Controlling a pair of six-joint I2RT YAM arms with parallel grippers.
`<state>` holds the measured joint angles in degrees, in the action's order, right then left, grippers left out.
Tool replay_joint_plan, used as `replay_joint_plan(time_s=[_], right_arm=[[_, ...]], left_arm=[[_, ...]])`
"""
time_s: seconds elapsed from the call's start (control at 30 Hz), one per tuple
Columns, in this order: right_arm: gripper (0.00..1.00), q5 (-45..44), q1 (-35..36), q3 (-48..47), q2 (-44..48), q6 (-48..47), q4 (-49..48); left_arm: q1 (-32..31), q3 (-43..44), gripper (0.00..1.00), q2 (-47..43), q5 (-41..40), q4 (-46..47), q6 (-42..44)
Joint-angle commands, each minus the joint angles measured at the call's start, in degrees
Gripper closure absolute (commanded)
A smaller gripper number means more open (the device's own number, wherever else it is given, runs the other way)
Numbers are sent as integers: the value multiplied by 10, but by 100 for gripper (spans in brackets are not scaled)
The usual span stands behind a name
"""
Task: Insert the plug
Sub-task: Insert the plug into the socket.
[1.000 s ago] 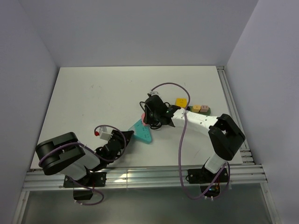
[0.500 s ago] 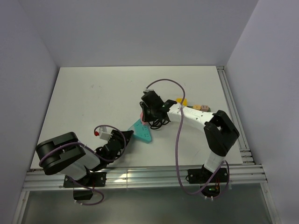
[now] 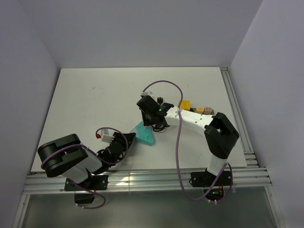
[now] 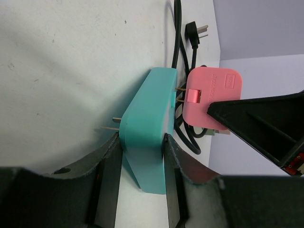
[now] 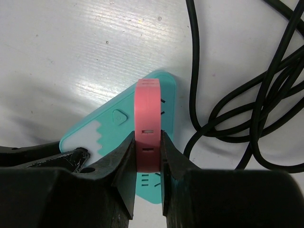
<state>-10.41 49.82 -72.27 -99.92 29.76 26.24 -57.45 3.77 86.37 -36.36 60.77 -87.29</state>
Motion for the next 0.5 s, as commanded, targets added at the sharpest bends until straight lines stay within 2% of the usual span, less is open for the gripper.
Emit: replay_joint_plan(time_s=[0.0, 0.3, 0.47], right_arm=[[100, -31, 12, -18, -26, -3, 42], [100, -20, 26, -33, -51, -6, 51], [100, 85, 5, 4, -35, -7, 1]], left_arm=[[-2, -43, 100, 6, 13, -50, 41], [-2, -43, 100, 5, 14, -49, 44], [-2, -43, 100, -1, 12, -52, 42]])
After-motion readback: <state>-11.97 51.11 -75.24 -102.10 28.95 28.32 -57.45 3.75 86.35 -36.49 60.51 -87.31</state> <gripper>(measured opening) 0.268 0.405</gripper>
